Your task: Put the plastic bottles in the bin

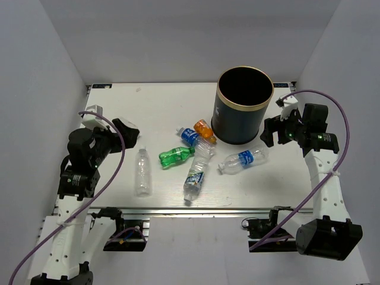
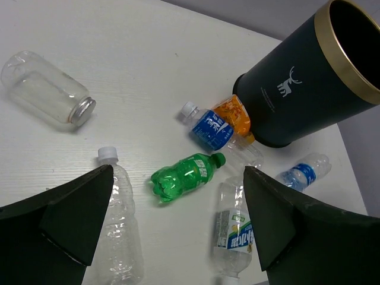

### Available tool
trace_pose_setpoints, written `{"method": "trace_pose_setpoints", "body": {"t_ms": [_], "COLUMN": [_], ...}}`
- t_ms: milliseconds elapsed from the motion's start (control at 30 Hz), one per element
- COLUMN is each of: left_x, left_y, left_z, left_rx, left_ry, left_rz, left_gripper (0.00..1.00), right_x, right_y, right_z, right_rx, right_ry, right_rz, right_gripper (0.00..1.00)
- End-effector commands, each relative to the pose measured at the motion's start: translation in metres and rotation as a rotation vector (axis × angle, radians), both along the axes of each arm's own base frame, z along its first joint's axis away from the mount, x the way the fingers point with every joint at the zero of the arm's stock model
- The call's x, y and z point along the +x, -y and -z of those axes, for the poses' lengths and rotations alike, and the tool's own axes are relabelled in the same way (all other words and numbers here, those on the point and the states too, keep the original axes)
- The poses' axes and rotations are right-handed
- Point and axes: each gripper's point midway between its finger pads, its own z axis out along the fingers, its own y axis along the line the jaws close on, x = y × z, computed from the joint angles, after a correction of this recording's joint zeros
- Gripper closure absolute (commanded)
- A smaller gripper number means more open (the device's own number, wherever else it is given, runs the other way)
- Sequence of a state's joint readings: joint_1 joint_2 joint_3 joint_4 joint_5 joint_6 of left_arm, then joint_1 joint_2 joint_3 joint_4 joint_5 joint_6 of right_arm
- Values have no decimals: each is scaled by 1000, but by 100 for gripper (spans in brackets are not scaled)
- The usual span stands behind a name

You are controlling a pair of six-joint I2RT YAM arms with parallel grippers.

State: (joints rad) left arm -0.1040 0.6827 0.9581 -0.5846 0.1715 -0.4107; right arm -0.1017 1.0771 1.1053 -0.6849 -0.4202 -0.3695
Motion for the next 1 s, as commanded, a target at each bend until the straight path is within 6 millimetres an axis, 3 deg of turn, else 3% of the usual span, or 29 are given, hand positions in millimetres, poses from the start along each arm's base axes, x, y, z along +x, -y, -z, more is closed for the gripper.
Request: {"method": "trace_pose_setpoints", "body": {"t_ms": [0,200,433,533,567,600,633,667,700,733,767,800,900,933,967], "left_x": [6,15,23,31,39,44,47,53,56,62,60,73,83,93,98], "left_y": [0,-7,-10,-24,-28,-38,-42,-47,-49,-59,-62,-66,-69,-67,-69], "left_z": [10,16,20,30,34,40,41,62,71,73,86,100,129,129,149], "left_rx": [-15,3,19,55,70,67,71,89,95,83,95,88,81,52,82], "left_ry": [-46,-81,-82,-137,-172,-210,-236,-323,-368,-398,-471,-542,-671,-681,-759], "left_rz": [-11,-56,-76,-155,-179,-252,-285,-322,-347,-434,-468,-537,-605,-628,-653], "left_gripper": [0,4,6,27,56,69,74,77,77,70,48,39,17,15,12], "right_x": [2,-20,-19,-12,-11,-10,-12,-15,-17,-19,-21,-25,-34,-39,-42], "right_y": [-2,-12,0,18,23,31,33,36,42,44,47,48,47,41,37], "right_z": [-11,0,5,9,11,10,13,15,21,20,24,27,35,41,42], "right_rx": [-1,-40,-88,-163,-178,-213,-226,-249,-274,-289,-302,-309,-314,-293,-277], "right_ry": [25,6,13,22,14,12,-5,-9,-28,-20,-27,-36,-63,-73,-78], "right_rz": [-15,-164,-102,-24,-2,26,26,25,43,48,55,55,42,19,3], "right_gripper": [10,10,10,10,10,10,10,10,10,10,10,10,10,16,65]}}
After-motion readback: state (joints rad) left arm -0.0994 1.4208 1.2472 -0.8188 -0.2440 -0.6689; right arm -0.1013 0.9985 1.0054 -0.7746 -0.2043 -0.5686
